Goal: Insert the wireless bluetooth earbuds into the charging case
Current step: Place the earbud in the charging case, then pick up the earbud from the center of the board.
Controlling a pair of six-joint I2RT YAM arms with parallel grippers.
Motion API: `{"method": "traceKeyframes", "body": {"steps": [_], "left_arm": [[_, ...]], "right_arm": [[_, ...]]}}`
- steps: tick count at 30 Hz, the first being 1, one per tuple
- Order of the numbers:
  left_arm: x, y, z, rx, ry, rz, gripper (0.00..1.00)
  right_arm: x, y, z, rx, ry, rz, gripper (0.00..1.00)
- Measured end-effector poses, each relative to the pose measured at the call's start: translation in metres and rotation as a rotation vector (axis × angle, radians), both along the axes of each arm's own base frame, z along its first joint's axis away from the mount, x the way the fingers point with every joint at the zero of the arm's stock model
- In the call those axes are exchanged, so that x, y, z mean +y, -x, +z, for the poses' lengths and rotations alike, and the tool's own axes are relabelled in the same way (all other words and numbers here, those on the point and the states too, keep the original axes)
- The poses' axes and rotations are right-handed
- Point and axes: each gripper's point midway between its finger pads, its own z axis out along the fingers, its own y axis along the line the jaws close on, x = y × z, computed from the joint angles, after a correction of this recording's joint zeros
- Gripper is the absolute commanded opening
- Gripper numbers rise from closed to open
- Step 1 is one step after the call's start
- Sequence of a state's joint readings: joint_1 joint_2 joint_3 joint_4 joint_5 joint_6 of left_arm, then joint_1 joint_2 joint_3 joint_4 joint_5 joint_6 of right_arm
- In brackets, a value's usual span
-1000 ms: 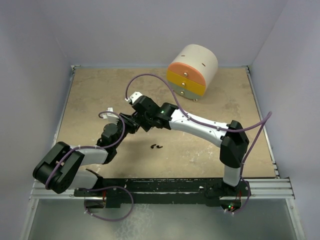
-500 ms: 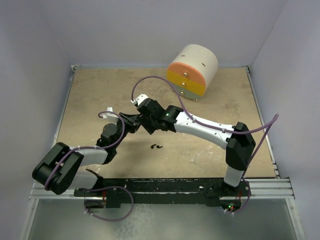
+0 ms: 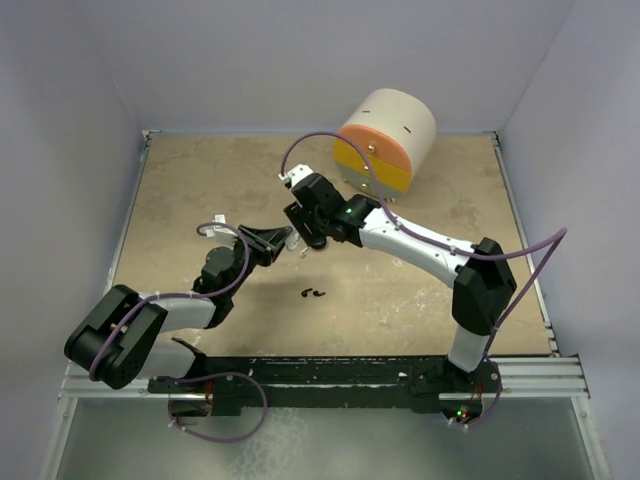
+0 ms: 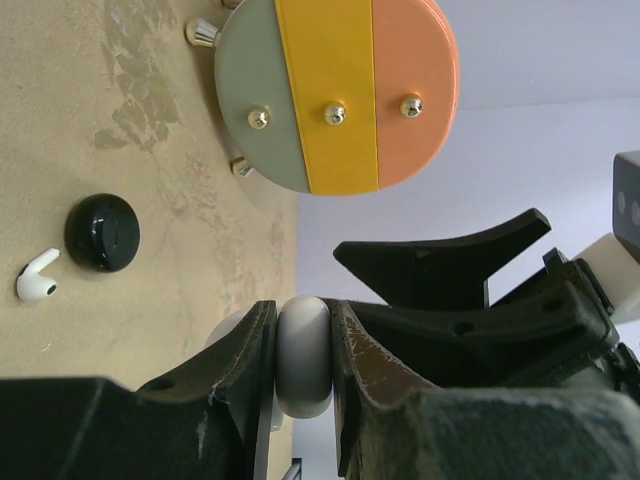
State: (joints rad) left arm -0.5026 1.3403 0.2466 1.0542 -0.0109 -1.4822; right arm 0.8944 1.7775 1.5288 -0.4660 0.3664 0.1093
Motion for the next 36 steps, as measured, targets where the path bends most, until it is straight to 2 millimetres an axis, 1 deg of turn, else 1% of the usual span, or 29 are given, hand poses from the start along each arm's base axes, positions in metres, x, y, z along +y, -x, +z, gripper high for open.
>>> {"method": "traceKeyframes", "body": {"steps": [6, 9, 12, 14, 16, 17, 19, 22, 25, 27, 30, 33, 36], "left_arm": [[0.0, 0.0, 0.0, -0.001, 0.001, 0.0, 0.0], [0.002, 0.001, 0.004, -0.009, 0.01, 0.005, 0.0], [0.013, 0.004, 0.007, -0.014, 0.032, 0.033, 0.0], [0.029, 0.01, 0.008, -0.018, 0.056, 0.085, 0.0], [0.04, 0.014, 0.009, -0.024, 0.072, 0.122, 0.0], [0.046, 0.018, 0.01, -0.027, 0.085, 0.142, 0.0], [0.06, 0.024, 0.013, -0.041, 0.11, 0.195, 0.0], [0.077, 0.031, 0.023, -0.068, 0.146, 0.263, 0.0], [0.09, 0.035, 0.035, -0.098, 0.171, 0.314, 0.0], [0.095, 0.036, 0.038, -0.105, 0.176, 0.338, 0.0], [0.101, 0.036, 0.037, -0.1, 0.173, 0.363, 0.0], [0.102, 0.034, 0.029, -0.074, 0.154, 0.376, 0.0], [0.102, 0.033, 0.022, -0.053, 0.138, 0.381, 0.0]], "right_arm": [[-0.006, -0.014, 0.001, -0.009, -0.02, -0.018, 0.71], [-0.008, -0.017, -0.005, -0.01, -0.024, -0.026, 0.71], [-0.014, -0.012, -0.027, 0.017, -0.015, -0.039, 0.67], [-0.017, -0.003, -0.048, 0.056, -0.015, -0.045, 0.61], [-0.018, 0.001, -0.061, 0.074, -0.031, -0.058, 0.57], [-0.017, 0.003, -0.066, 0.085, -0.044, -0.06, 0.56], [-0.015, 0.005, -0.073, 0.094, -0.072, -0.072, 0.56], [-0.006, 0.002, -0.073, 0.081, -0.134, -0.08, 0.56], [0.005, -0.001, -0.072, 0.065, -0.192, -0.081, 0.58], [0.013, -0.002, -0.075, 0.061, -0.218, -0.072, 0.59], [0.023, 0.002, -0.087, 0.076, -0.232, -0.05, 0.59], [0.03, 0.008, -0.102, 0.098, -0.232, -0.026, 0.59], [0.034, 0.013, -0.111, 0.114, -0.23, -0.009, 0.59]]}}
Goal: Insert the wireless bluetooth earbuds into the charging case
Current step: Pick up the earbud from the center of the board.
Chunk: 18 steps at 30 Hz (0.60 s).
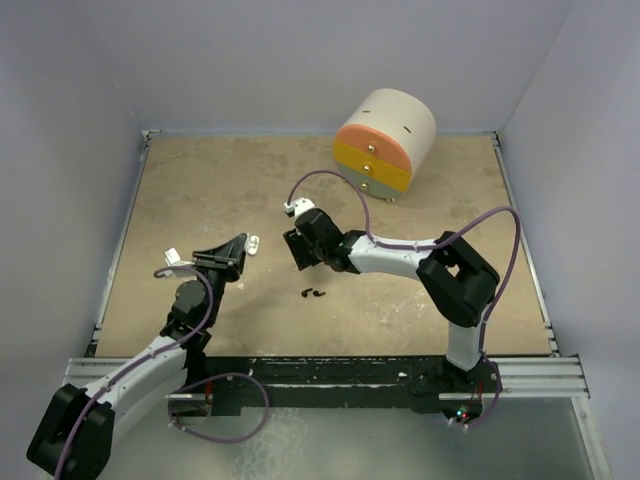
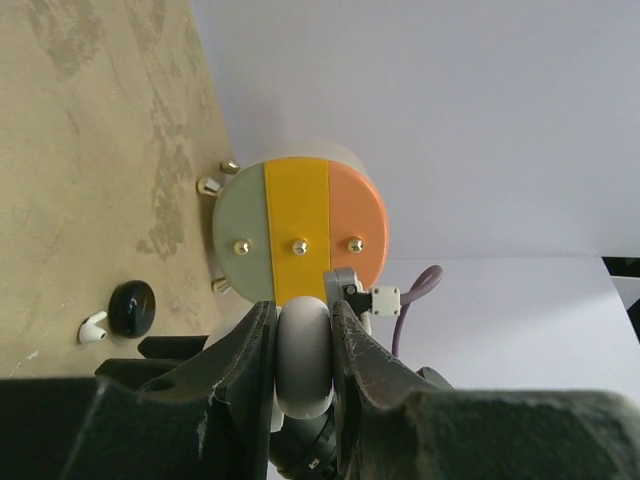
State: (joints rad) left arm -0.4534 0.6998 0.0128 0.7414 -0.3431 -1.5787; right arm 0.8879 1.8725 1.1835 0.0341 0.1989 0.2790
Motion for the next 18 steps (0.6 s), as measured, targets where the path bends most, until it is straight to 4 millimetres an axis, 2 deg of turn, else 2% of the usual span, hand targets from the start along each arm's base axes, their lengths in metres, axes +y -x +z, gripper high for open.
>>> {"method": "traceKeyframes", "body": {"steps": [9, 18], "left_arm": [[0.0, -0.001, -0.005, 0.018, -0.008, 0.002, 0.0], [0.0, -0.001, -0.004, 0.013, -0.006, 0.002, 0.0]], "right_arm": [[0.013, -0.001, -0.002, -0.01, -0.046, 0.024, 0.6], [0.013, 0.005, -0.025, 0.023, -0.035, 0.032, 0.6]]}}
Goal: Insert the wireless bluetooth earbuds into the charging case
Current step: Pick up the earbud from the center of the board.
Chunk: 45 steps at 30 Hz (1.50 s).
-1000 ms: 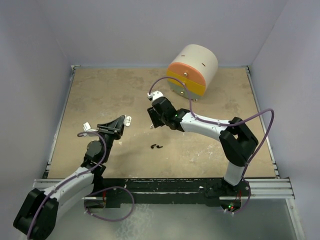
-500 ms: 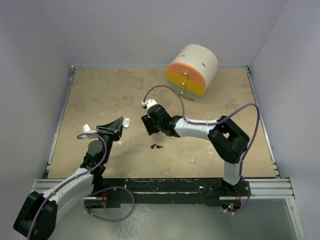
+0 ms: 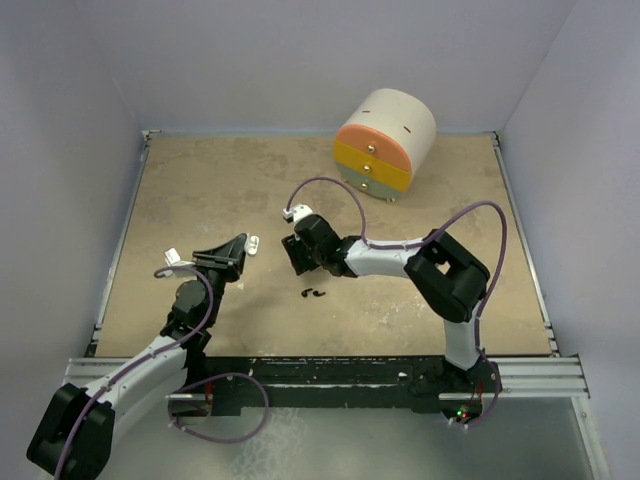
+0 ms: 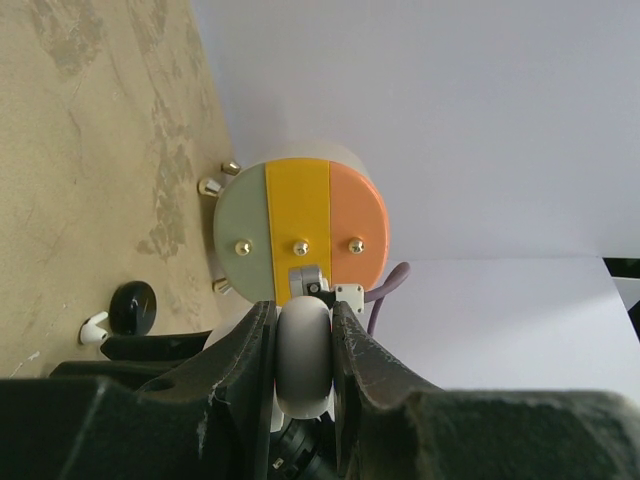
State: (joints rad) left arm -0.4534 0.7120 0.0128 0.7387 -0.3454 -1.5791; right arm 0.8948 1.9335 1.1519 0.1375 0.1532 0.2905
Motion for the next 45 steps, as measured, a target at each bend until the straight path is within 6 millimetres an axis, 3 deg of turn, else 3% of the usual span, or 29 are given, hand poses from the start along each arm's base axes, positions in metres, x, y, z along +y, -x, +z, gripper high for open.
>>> {"method": "traceKeyframes", "body": {"steps": [15, 28, 39, 45], "left_arm": [[0.001, 0.0, 0.0, 0.0, 0.0, 0.003, 0.0], [0.004, 0.002, 0.006, -0.018, 0.009, 0.014, 0.0], [0.026, 0.012, 0.022, -0.06, 0.032, 0.085, 0.0], [0.035, 0.016, 0.014, -0.027, -0.001, 0.12, 0.0]], "right_arm": [[0.012, 0.002, -0.003, 0.007, -0.051, 0.025, 0.6], [0.037, -0.003, -0.001, -0.013, -0.081, 0.05, 0.6], [0.042, 0.003, -0.001, -0.008, -0.07, 0.063, 0.61], [0.038, 0.005, -0.002, 0.001, -0.055, 0.062, 0.61]]}}
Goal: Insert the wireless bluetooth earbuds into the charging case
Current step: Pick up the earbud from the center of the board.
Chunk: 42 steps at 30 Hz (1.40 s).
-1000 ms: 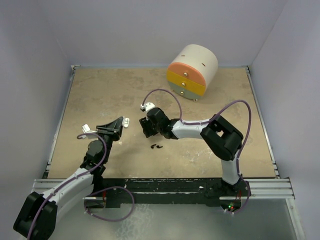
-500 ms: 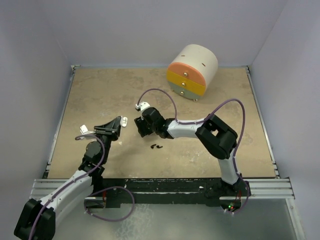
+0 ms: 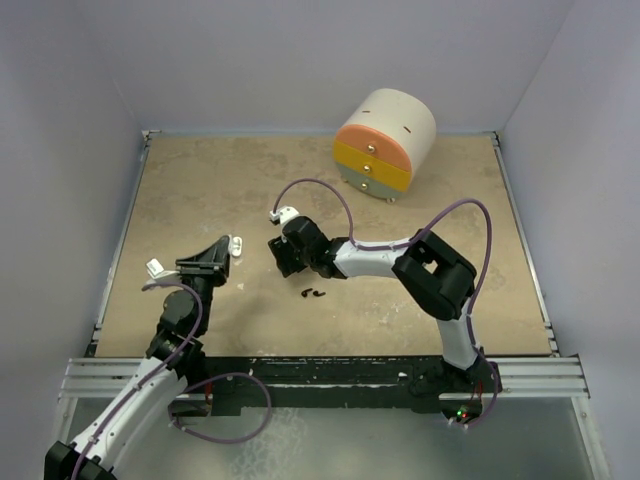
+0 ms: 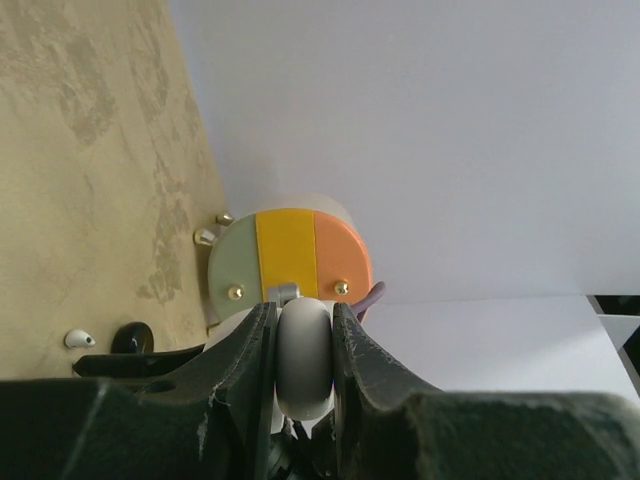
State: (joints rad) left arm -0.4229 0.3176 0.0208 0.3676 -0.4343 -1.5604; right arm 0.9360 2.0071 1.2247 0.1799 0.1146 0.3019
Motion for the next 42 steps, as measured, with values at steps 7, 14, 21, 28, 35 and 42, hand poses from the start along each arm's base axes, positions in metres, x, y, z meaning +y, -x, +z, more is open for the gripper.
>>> {"method": "traceKeyframes", "body": {"steps": [7, 14, 21, 28, 35, 42], "left_arm": [[0.003, 0.0, -0.005, 0.03, -0.023, 0.015, 0.0], [0.006, 0.002, -0.002, 0.034, -0.035, 0.027, 0.0], [0.008, 0.003, 0.001, 0.034, -0.048, 0.036, 0.0], [0.008, 0.003, 0.0, 0.04, -0.05, 0.036, 0.0], [0.009, 0.003, -0.002, 0.048, -0.054, 0.038, 0.0], [0.009, 0.003, -0.002, 0.048, -0.055, 0.038, 0.0]], "right_arm": [[0.0, 0.0, 0.0, -0.003, 0.003, 0.005, 0.61], [0.001, 0.0, 0.001, -0.004, 0.001, 0.008, 0.61], [0.008, -0.004, 0.01, -0.022, -0.02, 0.015, 0.61], [0.012, -0.005, 0.012, -0.026, -0.024, 0.022, 0.61], [0.014, -0.001, 0.001, -0.006, -0.014, 0.04, 0.61], [0.016, -0.002, 0.001, -0.011, -0.02, 0.043, 0.62]]}}
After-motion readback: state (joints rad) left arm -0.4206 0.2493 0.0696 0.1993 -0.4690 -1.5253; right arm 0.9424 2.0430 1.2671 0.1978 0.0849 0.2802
